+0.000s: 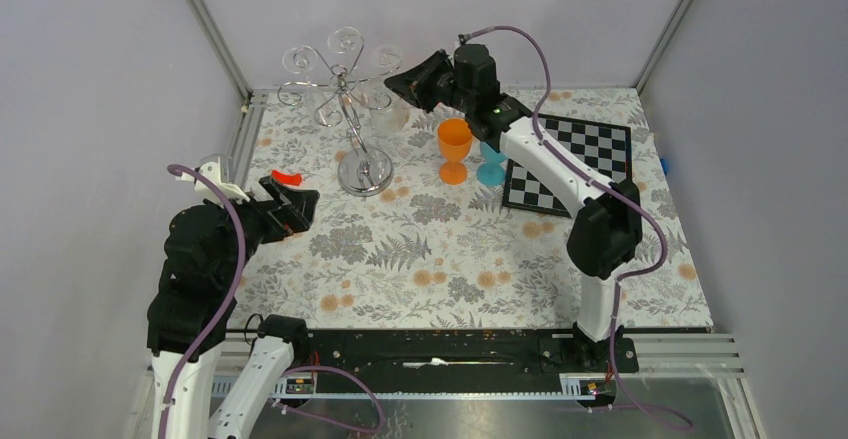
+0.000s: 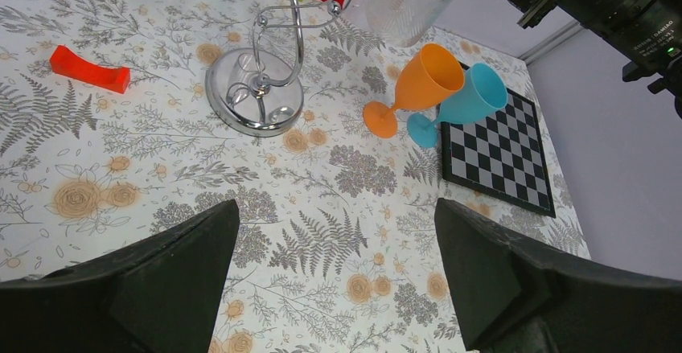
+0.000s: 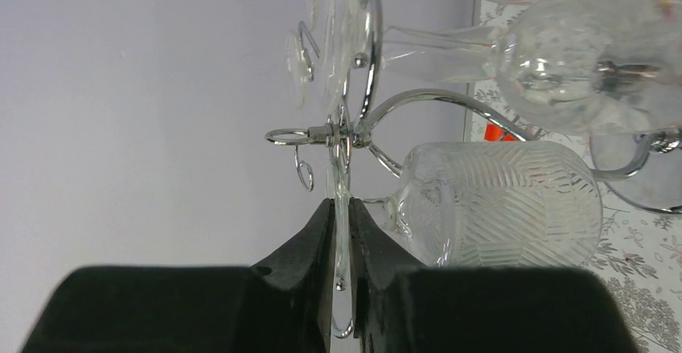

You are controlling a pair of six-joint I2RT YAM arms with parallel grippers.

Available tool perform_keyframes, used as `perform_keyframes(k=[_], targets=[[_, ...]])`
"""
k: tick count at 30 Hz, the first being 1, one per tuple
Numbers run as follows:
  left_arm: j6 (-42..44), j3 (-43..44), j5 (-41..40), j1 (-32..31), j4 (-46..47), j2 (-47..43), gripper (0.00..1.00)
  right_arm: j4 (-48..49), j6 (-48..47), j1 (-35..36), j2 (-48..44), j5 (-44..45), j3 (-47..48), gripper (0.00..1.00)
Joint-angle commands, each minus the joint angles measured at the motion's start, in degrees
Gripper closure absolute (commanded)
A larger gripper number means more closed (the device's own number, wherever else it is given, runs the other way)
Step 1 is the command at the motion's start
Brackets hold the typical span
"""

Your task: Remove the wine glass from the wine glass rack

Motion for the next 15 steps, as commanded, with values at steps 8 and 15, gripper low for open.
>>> perform_keyframes(k=[8,15], targets=[[2.04,3.44,10.43,0.20,2.38,-0.12,0.01,3.19,0.14,-1.94,-16.48,7.58,-10.93,1.00],[2.12,1.75,22.58,0.18,6.58,0.61,0.01,7.93,1.32,-2.22,-27.25,6.10,-24.90,1.00]])
